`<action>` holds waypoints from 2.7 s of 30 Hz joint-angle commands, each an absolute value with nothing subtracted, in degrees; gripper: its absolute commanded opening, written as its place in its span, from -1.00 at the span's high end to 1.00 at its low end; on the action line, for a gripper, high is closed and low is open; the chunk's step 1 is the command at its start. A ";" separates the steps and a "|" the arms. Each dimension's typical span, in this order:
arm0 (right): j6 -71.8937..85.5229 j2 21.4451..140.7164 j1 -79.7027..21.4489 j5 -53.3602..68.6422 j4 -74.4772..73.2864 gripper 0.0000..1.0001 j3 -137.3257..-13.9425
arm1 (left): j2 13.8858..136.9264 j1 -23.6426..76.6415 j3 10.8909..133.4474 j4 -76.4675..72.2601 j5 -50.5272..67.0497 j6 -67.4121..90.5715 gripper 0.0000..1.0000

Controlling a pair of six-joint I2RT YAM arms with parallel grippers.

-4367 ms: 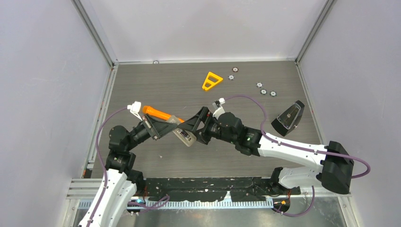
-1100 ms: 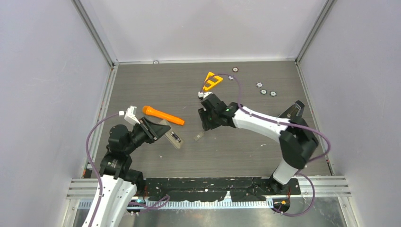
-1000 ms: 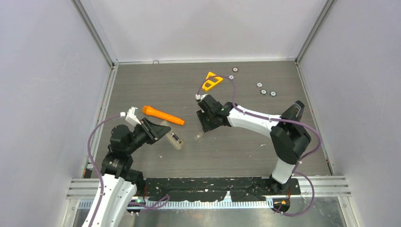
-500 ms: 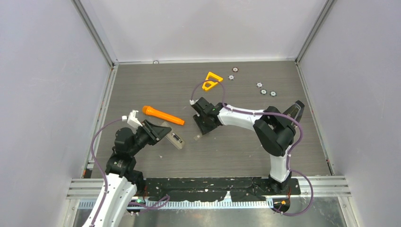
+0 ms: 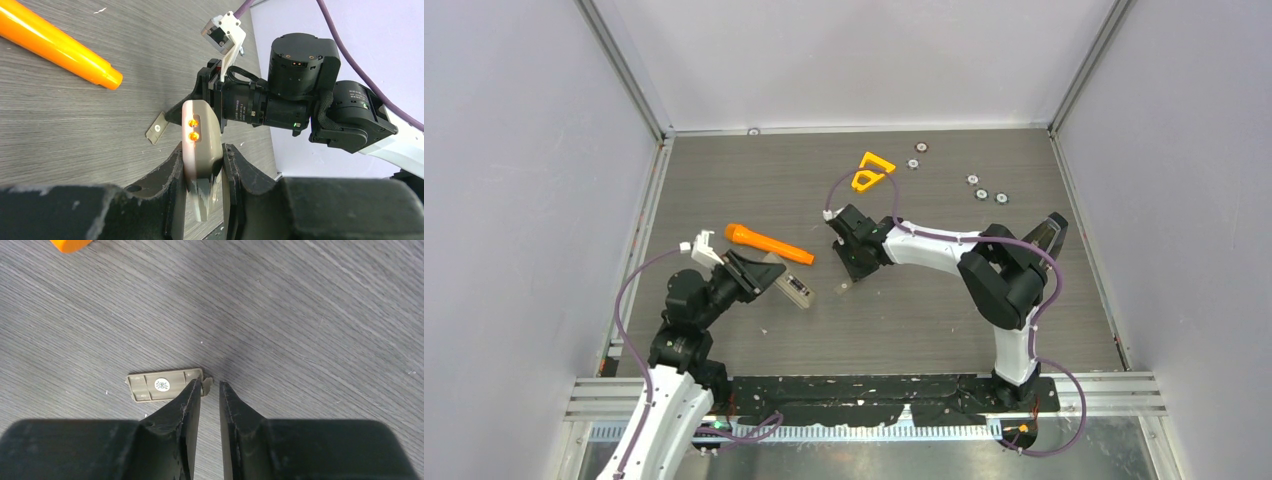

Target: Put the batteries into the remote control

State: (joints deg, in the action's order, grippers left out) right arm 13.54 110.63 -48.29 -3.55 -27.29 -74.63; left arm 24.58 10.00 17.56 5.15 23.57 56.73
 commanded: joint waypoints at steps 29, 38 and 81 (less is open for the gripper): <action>37.40 78.61 -43.42 -25.08 -27.30 0.89 -55.20 | 54.92 38.33 18.32 -25.51 -17.46 66.17 1.00; 38.88 72.31 -42.65 -24.33 -28.14 0.89 -51.39 | 73.12 43.78 22.02 -39.05 -26.74 75.20 1.00; 37.89 70.17 -42.18 -15.61 -28.41 0.89 -53.95 | 67.99 48.05 14.43 0.19 -16.79 99.21 -0.88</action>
State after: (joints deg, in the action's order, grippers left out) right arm 37.87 70.91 -42.35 -17.17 -29.12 -51.05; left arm 71.90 47.70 13.56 -25.39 -20.82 97.69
